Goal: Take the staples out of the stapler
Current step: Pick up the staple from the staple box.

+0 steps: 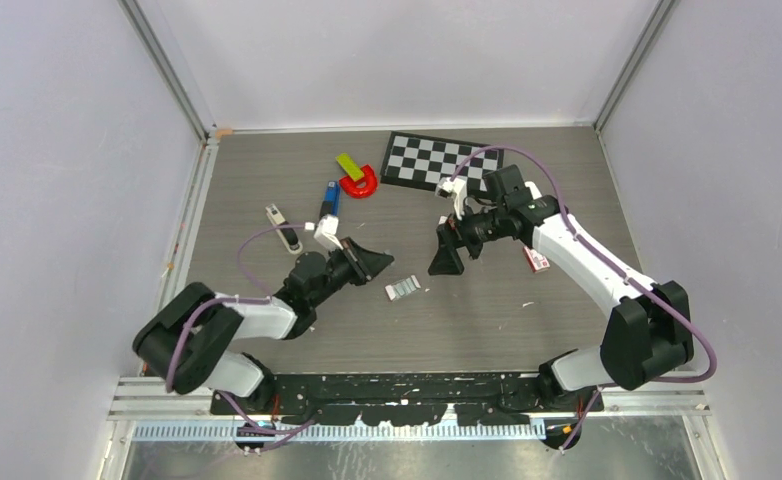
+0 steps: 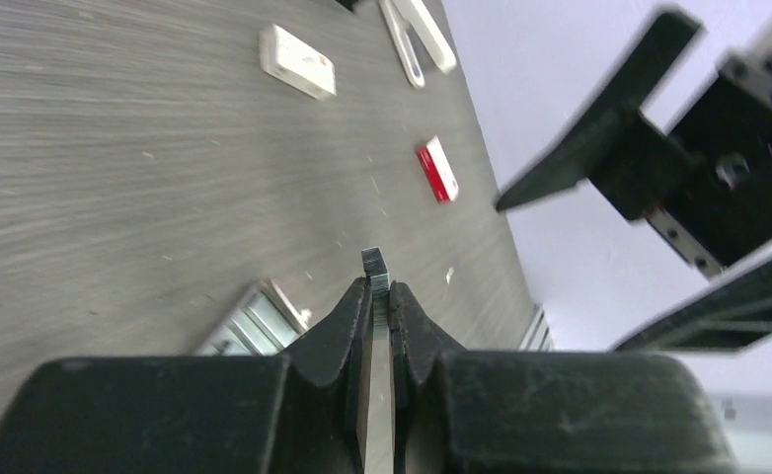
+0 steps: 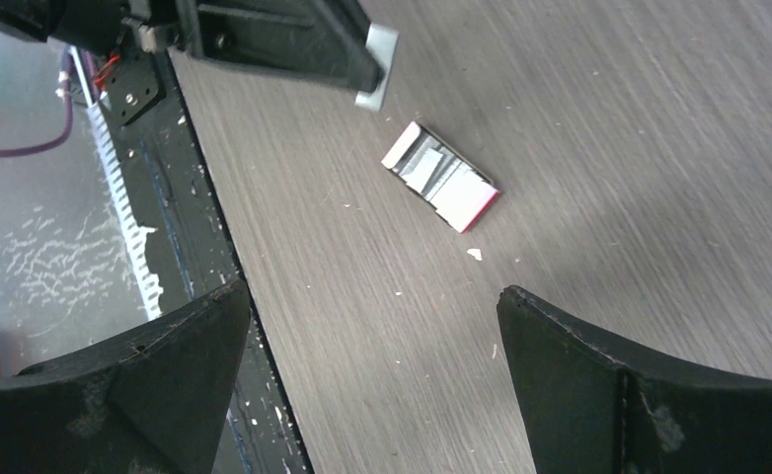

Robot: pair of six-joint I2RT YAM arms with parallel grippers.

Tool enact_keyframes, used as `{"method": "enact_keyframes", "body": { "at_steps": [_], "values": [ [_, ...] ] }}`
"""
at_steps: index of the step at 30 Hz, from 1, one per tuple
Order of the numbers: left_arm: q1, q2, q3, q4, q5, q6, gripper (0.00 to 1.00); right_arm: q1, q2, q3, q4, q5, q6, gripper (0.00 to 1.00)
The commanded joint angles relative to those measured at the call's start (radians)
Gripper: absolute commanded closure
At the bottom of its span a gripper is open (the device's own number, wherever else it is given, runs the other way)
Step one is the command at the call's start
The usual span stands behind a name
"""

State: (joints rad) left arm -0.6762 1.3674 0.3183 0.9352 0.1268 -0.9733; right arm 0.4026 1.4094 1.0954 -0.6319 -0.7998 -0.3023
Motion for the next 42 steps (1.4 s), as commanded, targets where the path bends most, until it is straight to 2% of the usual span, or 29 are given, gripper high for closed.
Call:
{"method": "enact_keyframes", "body": {
  "at_steps": [1,10,14,17,23,25,30,36,39,42],
  "values": [
    [0.107,0.155,-0.032,0.226,-0.023,-0.19,0.91,-0.031,-0.026,0.021,0.052,0.009,0.028,0.0],
    [0.195,0.537,-0.091,0.489,-0.05,-0.317,0.92,-0.031,-0.009,0.03,0.032,-0.027,0.018,0.0],
    [0.203,0.609,-0.079,0.496,-0.035,-0.355,0.91,-0.033,-0.004,0.032,0.025,-0.034,0.012,0.0],
    [0.21,0.62,-0.089,0.48,-0.033,-0.368,0.87,-0.032,0.002,0.034,0.022,-0.037,0.008,0.0],
    [0.213,0.627,-0.115,0.453,-0.012,-0.374,0.61,-0.032,0.007,0.037,0.015,-0.042,0.004,0.0],
    [0.216,0.626,-0.128,0.449,-0.004,-0.376,0.55,-0.031,0.004,0.037,0.014,-0.045,0.003,0.0],
    [0.216,0.633,-0.145,0.384,0.036,-0.404,0.53,-0.031,0.001,0.039,0.011,-0.05,0.002,0.0],
    [0.218,0.622,-0.205,0.441,0.019,-0.356,0.52,-0.018,0.003,0.038,0.001,-0.036,-0.016,0.0],
    [0.218,0.586,-0.194,0.443,0.053,-0.28,0.52,0.042,0.01,0.045,-0.009,0.049,-0.062,0.0],
    [0.222,0.486,-0.202,0.407,0.057,-0.202,0.53,0.146,0.052,0.07,0.0,0.227,-0.131,0.0]
  ]
}}
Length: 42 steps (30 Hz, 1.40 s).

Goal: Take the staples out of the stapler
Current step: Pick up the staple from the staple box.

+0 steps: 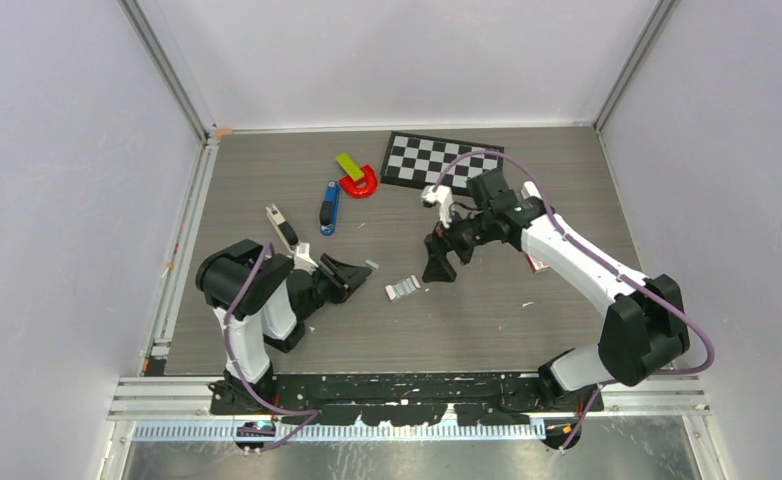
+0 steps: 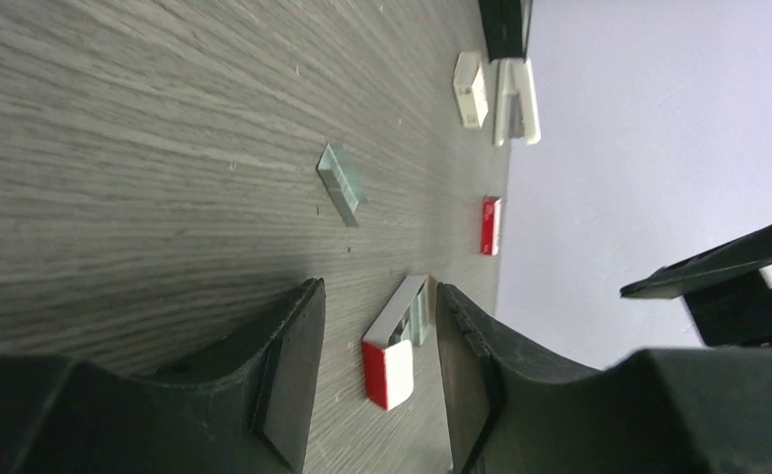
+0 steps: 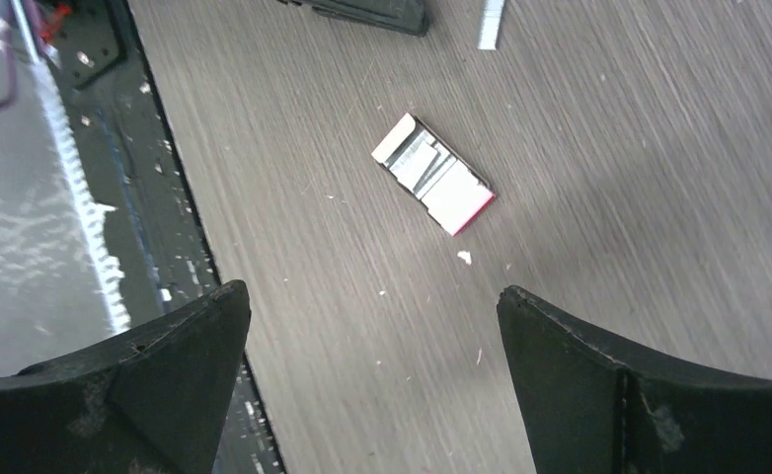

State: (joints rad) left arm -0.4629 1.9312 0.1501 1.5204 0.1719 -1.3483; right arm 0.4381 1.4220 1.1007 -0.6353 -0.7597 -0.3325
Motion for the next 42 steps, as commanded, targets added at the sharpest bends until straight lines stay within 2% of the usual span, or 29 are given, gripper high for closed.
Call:
{"method": "enact_keyframes", "body": {
  "at_steps": [1,4,7,10,12,13,14,17,21,32,38,42],
  "values": [
    [0.009,-0.126,-0.037,-0.21,0.011,0.201,0.53,0.138,0.062,0.08,0.012,0.239,-0.123,0.01],
    [0.01,-0.347,-0.048,-0.407,-0.014,0.293,0.53,0.175,0.161,0.165,0.014,0.305,-0.111,0.0],
    [0.009,-0.679,-0.047,-0.751,-0.092,0.398,0.5,0.179,0.268,0.266,0.009,0.306,-0.067,0.0],
    [0.007,-1.073,-0.018,-1.226,-0.239,0.495,0.36,0.23,0.354,0.327,0.019,0.353,-0.059,0.0],
    [0.008,-1.316,-0.021,-1.408,-0.313,0.548,0.18,0.267,0.412,0.364,0.026,0.394,-0.047,0.0],
    [0.009,-1.428,-0.031,-1.479,-0.344,0.559,0.04,0.284,0.439,0.384,0.03,0.415,-0.039,0.0],
    [0.009,-1.563,-0.038,-1.542,-0.363,0.566,0.01,0.298,0.468,0.417,0.031,0.438,-0.03,0.0],
    [0.009,-1.762,-0.033,-1.702,-0.385,0.594,0.0,0.334,0.55,0.496,0.012,0.496,-0.011,0.0],
    [0.01,-1.838,-0.022,-1.79,-0.341,0.623,0.0,0.367,0.645,0.571,-0.008,0.556,0.003,0.02],
    [0.01,-1.815,0.004,-1.821,-0.306,0.669,0.0,0.384,0.78,0.704,-0.057,0.606,0.041,0.18],
    [0.01,-1.832,0.002,-1.83,-0.31,0.673,0.0,0.389,0.795,0.692,-0.069,0.587,0.043,0.39],
    [0.01,-1.838,0.0,-1.832,-0.31,0.668,0.0,0.398,0.793,0.678,-0.066,0.589,0.041,0.49]
  ]
}}
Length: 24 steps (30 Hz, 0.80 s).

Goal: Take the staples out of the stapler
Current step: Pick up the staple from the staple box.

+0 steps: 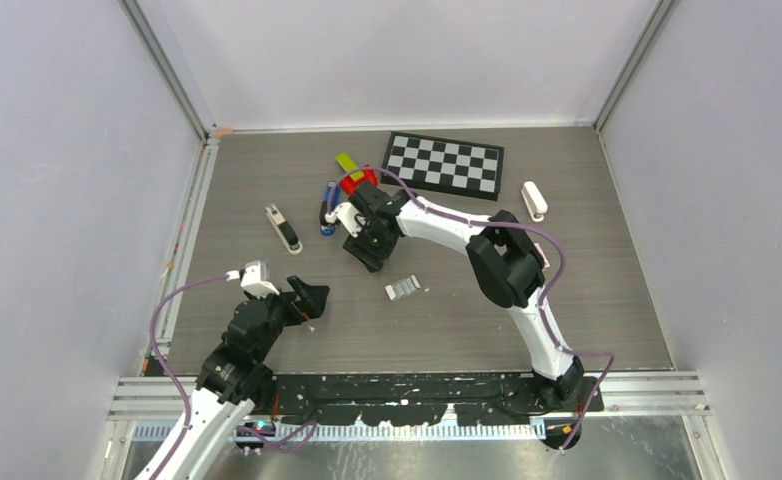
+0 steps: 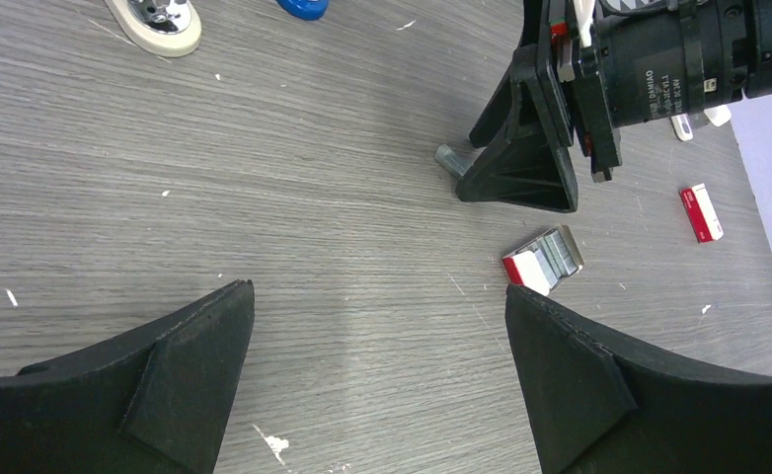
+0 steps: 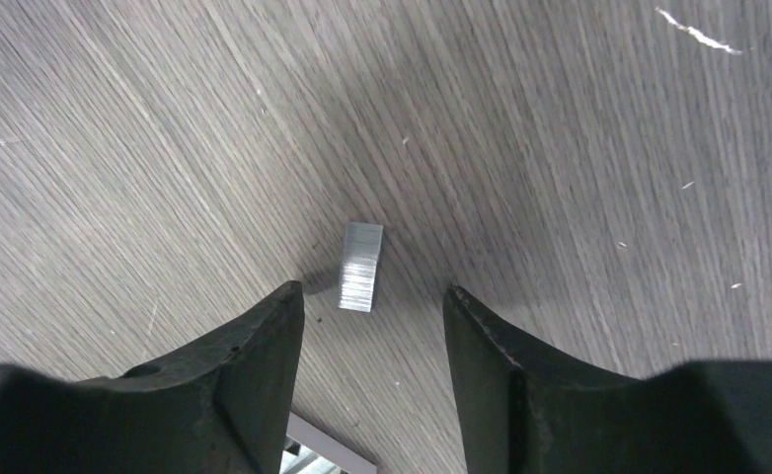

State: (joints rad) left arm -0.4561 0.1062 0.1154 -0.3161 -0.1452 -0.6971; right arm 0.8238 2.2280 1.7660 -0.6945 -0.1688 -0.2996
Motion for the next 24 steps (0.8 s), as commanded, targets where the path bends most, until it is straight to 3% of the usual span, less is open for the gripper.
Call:
{"method": "enact_keyframes", "body": {
  "at_steps": [1,5,11,18,24],
  "values": [
    [0.004,-0.015,0.035,0.004,0.007,0.017,0.0,0.017,-0.012,0.011,-0.006,0.0,0.008,0.51],
    [0.004,-0.014,0.035,0.005,0.012,0.009,0.0,0.024,-0.01,0.007,-0.003,0.017,0.006,0.65],
    [0.004,-0.015,0.035,0.01,0.027,-0.001,0.0,0.024,-0.024,-0.021,0.007,0.017,0.004,0.77],
    [0.004,-0.011,0.019,0.063,0.107,-0.036,0.0,0.016,-0.102,-0.071,0.033,-0.011,0.011,0.84],
    [0.004,0.02,-0.009,0.2,0.242,-0.058,0.02,-0.022,-0.211,-0.121,0.039,-0.135,0.031,0.86]
  ]
}}
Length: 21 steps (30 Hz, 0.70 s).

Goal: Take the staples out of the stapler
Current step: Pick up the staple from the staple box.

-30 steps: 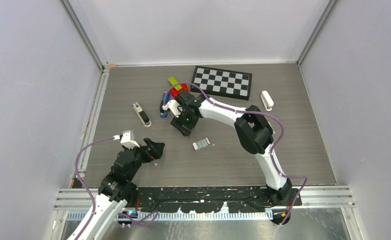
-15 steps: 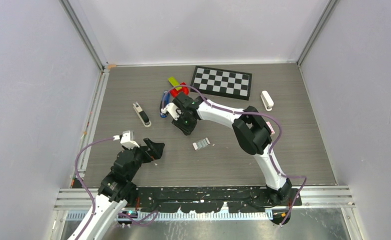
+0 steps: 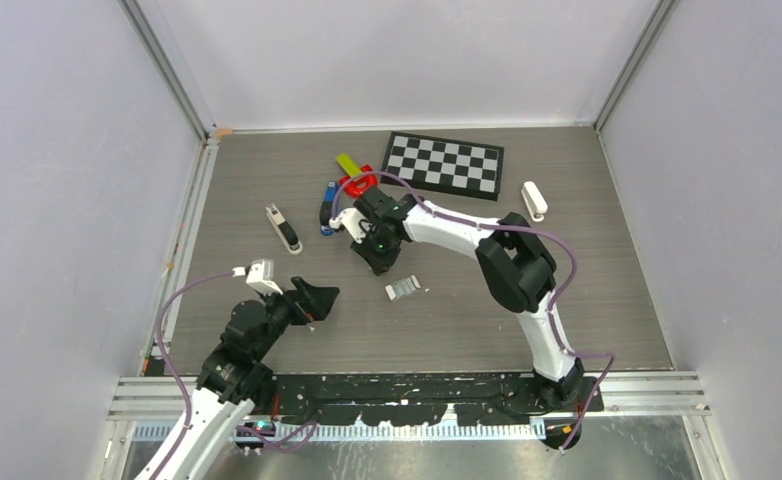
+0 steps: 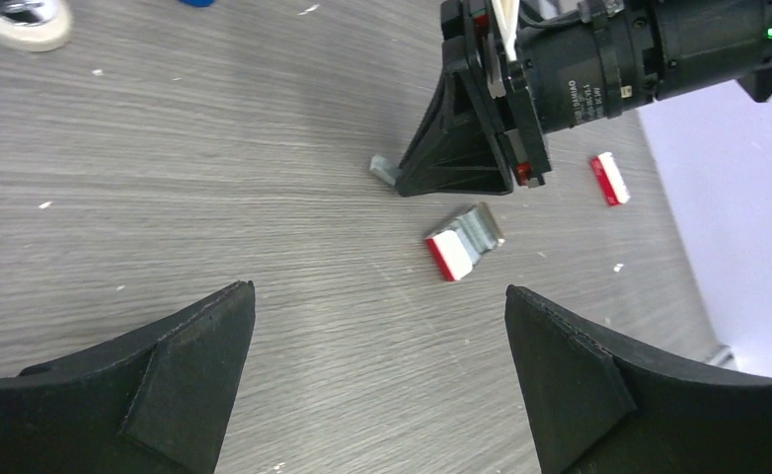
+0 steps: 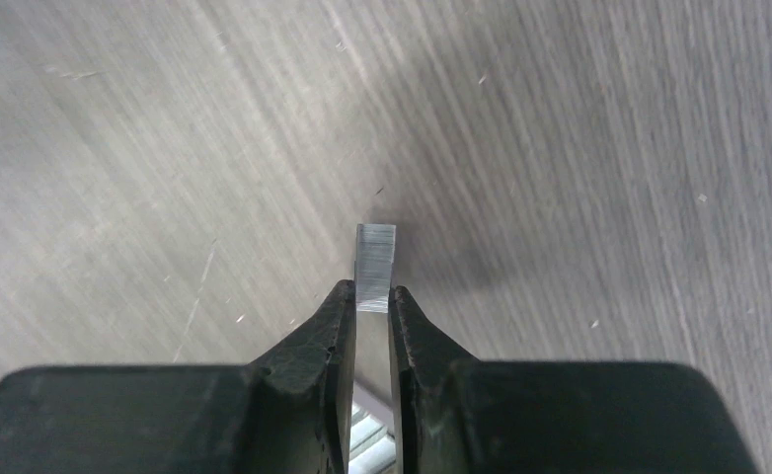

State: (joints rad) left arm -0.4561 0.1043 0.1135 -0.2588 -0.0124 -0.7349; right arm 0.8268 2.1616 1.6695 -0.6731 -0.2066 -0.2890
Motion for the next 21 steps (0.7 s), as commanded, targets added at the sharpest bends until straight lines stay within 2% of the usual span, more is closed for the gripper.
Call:
{"method": "enact_keyframes", "body": {
  "at_steps": [1,4,11,15,21],
  "values": [
    [0.004,0.031,-0.008,0.164,0.13,-0.018,0.02,-0.034,-0.17,-0.039,0.018,-0.129,0.021,0.86],
    [0.004,0.071,-0.021,0.267,0.191,-0.021,0.01,-0.07,-0.253,-0.085,0.019,-0.24,0.03,0.87],
    [0.002,0.241,-0.045,0.66,0.297,-0.116,0.0,-0.165,-0.447,-0.241,0.018,-0.524,0.066,0.86],
    [0.002,0.393,-0.038,0.914,0.34,-0.203,0.01,-0.219,-0.545,-0.348,0.089,-0.728,0.176,0.87],
    [-0.01,0.587,0.006,1.191,0.372,-0.294,0.09,-0.258,-0.654,-0.482,0.347,-0.893,0.437,0.86]
  ]
}}
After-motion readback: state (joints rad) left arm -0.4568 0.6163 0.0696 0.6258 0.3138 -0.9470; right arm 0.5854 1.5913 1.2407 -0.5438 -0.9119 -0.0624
